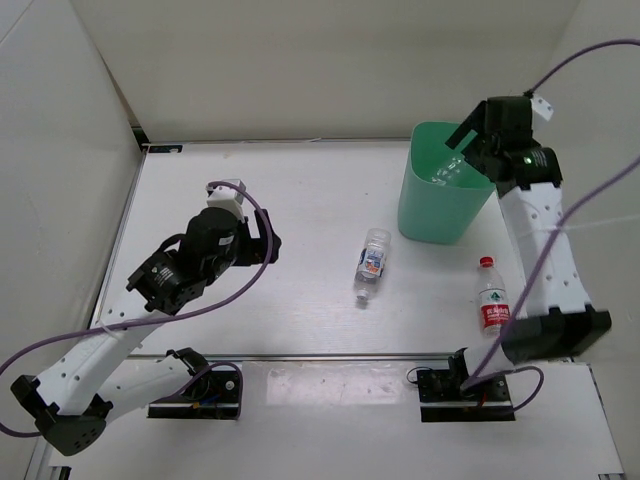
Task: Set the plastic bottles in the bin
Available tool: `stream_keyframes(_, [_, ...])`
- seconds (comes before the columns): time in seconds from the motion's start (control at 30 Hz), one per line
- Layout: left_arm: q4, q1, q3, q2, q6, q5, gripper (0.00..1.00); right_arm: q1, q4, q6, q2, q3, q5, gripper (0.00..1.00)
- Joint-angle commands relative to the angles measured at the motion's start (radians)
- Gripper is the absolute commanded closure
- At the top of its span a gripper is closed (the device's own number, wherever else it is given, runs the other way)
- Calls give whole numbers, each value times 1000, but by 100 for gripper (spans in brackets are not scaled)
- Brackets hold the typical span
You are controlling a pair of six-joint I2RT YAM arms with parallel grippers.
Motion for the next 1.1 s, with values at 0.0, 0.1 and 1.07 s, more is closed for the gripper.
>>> stream_keyframes(0.0, [2, 5, 21, 4, -5, -19, 0, -12, -40, -7, -182, -91, 110, 0])
stream_keyframes(0.1, [15, 5, 30, 13, -5, -19, 0, -62, -150, 94, -291, -238, 188, 0])
stream_keyframes(1.07, [33, 5, -94, -48, -109, 18, 0, -307, -89, 231, -334, -927, -355, 0])
